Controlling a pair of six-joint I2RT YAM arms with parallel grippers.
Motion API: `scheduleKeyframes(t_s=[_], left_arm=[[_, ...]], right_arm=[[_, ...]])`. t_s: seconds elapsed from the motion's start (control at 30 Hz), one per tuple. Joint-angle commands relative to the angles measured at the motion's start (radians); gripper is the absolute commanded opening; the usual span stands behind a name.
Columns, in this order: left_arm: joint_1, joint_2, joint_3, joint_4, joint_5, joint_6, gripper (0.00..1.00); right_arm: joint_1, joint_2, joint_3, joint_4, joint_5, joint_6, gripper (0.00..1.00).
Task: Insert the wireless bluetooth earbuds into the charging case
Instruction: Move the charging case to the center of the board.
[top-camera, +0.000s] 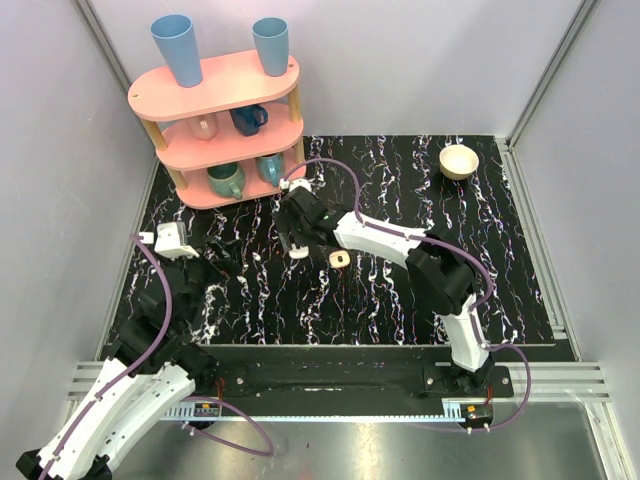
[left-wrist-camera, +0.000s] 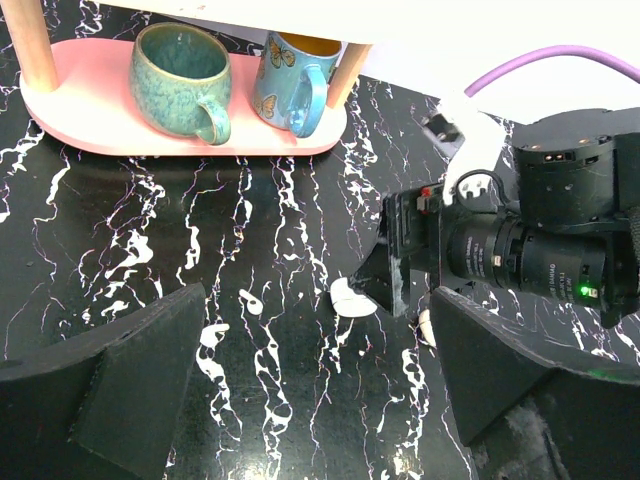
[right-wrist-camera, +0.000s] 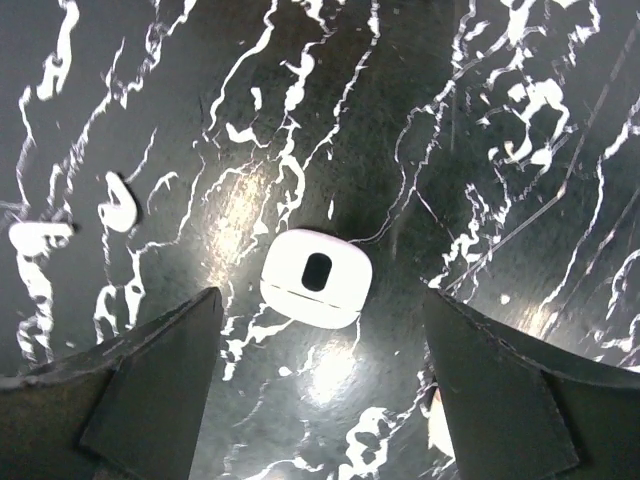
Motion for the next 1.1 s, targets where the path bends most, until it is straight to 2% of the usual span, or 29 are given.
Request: scheduleKeyframes(t_s=[0.0, 0.07, 0.13, 0.2, 0.37, 0.57, 0.93, 0.97, 1.0, 1.07], left_arm=[[0.004, 0.001, 0.022, 0.024, 0.002, 0.004, 0.99], [0.004, -0.002, 0.025, 0.017, -0.003, 0.004, 0.99], [0.004, -0.008, 0.025, 0.015, -0.009, 0.006, 0.99], [0.004, -0.010, 0.024, 0.015, -0.012, 0.006, 0.99], [0.004, 0.001, 0.030, 0.010, -0.004, 0.007, 0.99], [0.004, 0.013, 0.039, 0.010, -0.003, 0.012, 0.99], [0.004, 0.018, 0.030, 0.015, -0.010, 0.010, 0.99], [0.004, 0.019, 0.030, 0.015, -0.009, 0.009, 0.99], [0.004, 0.021, 0.028, 0.015, -0.007, 0.009, 0.99], [0.004, 0.022, 0.031, 0.018, -0.004, 0.012, 0.99]], right_arm=[[-0.012, 0.030, 0.021, 0.014, -0.131, -0.380, 0.88], [-0.030, 0.043, 0.033, -0.015, -0.157, -0.371, 0.88], [-0.051, 0.043, 0.022, -0.010, -0.261, -0.389, 0.88], [-0.053, 0.040, -0.008, 0.020, -0.320, -0.468, 0.90], [-0.055, 0.051, -0.028, 0.062, -0.361, -0.636, 0.92], [-0.055, 0.085, 0.005, 0.054, -0.421, -0.728, 0.94], [-0.056, 0.158, 0.070, 0.043, -0.412, -0.759, 0.94], [-0.055, 0.162, 0.073, 0.043, -0.412, -0.761, 0.93], [-0.055, 0.165, 0.076, 0.043, -0.406, -0.761, 0.87], [-0.055, 0.175, 0.090, 0.030, -0.403, -0.759, 0.85]])
